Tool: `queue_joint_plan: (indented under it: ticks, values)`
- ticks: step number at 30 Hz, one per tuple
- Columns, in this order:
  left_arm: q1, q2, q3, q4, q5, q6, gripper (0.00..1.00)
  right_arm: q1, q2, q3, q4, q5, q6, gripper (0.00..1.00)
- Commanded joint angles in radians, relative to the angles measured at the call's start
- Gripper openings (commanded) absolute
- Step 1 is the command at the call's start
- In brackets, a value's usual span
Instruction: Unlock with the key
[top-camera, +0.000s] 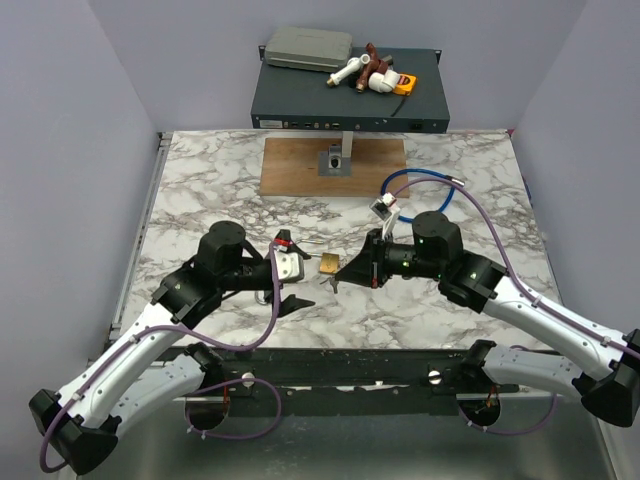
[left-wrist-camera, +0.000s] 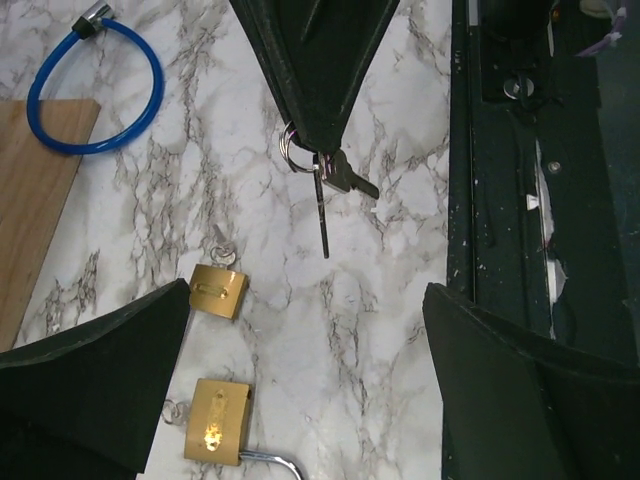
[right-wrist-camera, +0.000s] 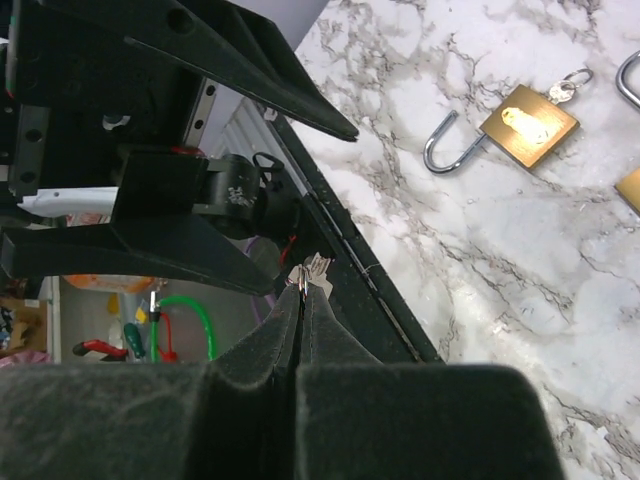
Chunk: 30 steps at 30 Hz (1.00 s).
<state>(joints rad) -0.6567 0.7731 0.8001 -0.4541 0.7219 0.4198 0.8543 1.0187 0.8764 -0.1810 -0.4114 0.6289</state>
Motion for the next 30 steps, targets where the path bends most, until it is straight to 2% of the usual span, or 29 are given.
queue_joint_plan:
  ticks: [1, 10, 18, 19, 22, 24, 30]
  values:
    - [-0.028, 0.026, 0.022, 0.066, 0.025, -0.057, 0.92, 0.015, -0.004, 0.042, 0.01, -0.05, 0.018, 0.01]
    - [-0.064, 0.057, 0.044, 0.06, 0.026, -0.08, 0.66, 0.044, 0.01, 0.071, 0.014, -0.049, 0.015, 0.01]
    - [-0.068, 0.062, 0.069, 0.071, 0.027, -0.124, 0.57, 0.066, 0.019, 0.092, 0.009, -0.04, 0.011, 0.01]
    - [-0.069, 0.061, 0.072, 0.069, 0.03, -0.124, 0.54, 0.068, 0.02, 0.093, 0.01, -0.039, 0.013, 0.01]
    - [-0.07, 0.061, 0.077, 0.05, 0.03, -0.11, 0.34, 0.071, 0.022, 0.1, 0.003, -0.032, 0.018, 0.01]
    - [-0.072, 0.056, 0.08, 0.037, 0.029, -0.095, 0.24, 0.074, 0.024, 0.104, 0.0, -0.028, 0.022, 0.01]
    - [-0.079, 0.045, 0.087, 0.0, 0.011, -0.05, 0.12, 0.081, 0.015, 0.1, 0.013, -0.027, 0.039, 0.01]
